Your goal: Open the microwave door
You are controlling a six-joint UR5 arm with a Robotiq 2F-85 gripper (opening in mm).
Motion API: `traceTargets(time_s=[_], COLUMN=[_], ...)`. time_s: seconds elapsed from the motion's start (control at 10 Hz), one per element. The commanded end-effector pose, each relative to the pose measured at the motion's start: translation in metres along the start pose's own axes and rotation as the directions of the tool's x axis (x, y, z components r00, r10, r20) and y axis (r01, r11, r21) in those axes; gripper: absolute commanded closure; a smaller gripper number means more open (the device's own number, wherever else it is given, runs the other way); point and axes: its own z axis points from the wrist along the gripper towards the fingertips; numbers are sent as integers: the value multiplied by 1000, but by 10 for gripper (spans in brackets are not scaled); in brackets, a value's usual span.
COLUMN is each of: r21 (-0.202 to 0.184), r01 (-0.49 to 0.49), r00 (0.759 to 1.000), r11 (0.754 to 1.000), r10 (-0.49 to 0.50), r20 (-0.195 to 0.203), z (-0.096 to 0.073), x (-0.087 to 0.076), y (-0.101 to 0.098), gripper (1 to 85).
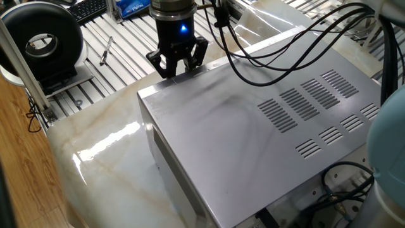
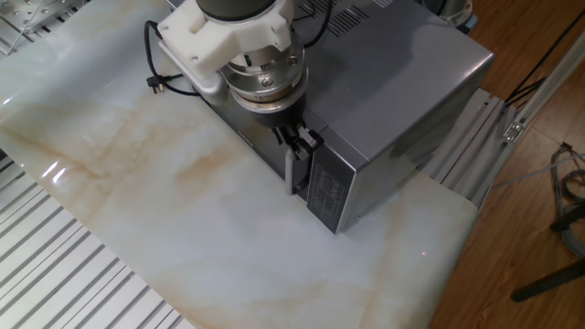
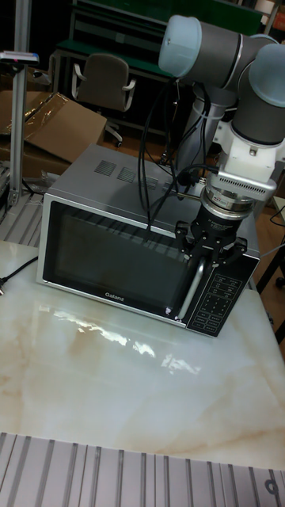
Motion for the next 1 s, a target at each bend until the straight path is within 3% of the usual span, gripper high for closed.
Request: traceTargets(time_s=[0.0, 0.9], r21=[-16, -27], r01=[-9, -26], r00=[1000, 1000], r11=[1000, 999], r10=[9, 26], r20=[1, 8], z=[2, 4], x=[2, 0], y=[8, 11], gripper=[477, 523])
